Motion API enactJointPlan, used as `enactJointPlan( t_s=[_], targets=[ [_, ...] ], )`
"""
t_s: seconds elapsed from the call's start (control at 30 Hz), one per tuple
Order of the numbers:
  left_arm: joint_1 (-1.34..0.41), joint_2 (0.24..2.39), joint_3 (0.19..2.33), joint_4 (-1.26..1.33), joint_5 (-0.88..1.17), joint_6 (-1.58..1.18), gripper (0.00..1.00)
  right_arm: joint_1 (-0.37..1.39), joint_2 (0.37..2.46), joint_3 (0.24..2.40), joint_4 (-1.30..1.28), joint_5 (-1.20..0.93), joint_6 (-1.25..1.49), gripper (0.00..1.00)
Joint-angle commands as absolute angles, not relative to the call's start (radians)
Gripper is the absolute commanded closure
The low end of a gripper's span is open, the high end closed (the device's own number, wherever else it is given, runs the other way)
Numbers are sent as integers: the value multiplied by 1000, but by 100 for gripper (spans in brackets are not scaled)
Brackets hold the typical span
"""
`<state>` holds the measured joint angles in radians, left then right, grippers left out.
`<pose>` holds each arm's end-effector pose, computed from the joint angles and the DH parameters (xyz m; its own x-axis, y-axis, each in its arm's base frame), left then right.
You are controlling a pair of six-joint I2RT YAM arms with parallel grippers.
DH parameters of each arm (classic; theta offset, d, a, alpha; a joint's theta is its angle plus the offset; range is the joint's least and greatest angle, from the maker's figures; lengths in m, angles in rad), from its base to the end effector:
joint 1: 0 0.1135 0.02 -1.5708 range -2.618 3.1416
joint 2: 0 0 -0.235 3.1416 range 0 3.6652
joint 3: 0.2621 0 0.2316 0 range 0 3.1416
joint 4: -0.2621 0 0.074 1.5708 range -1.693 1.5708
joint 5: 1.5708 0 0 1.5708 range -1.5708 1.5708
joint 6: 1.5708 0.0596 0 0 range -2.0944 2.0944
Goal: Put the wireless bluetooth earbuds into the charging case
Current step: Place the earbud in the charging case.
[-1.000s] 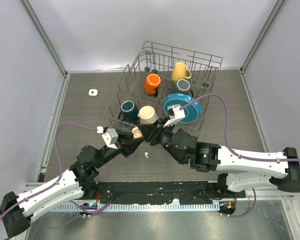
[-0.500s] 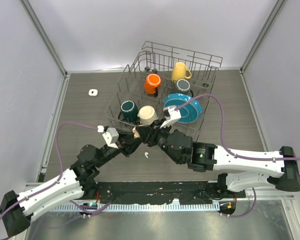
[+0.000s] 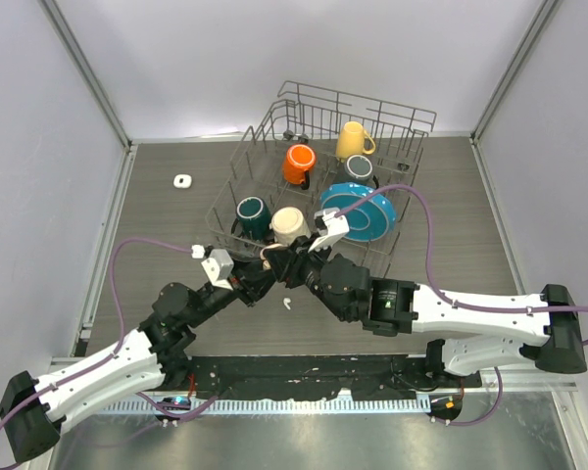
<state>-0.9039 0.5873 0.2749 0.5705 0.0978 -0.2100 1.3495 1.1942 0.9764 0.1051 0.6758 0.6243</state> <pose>0.1096 -0.1486 0.2661 -0.0208 -0.3090 -0.9508 0.8548 0.4877 -0.1772 0.0989 0.2696 0.3287 -0.3852 0.3655 -0.8473 -0.4925 0.6951 0.5237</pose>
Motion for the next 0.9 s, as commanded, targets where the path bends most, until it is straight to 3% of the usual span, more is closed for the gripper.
enactJointPlan(
  t_s=[0.0,0.87],
  targets=[
    [-908,583,319,658,91,-222,100,1356,1204,1014,132,696,604,99],
    [-907,540,295,681,-25,-221,100,1384,1196,1031,-21,641,601,99]
  ],
)
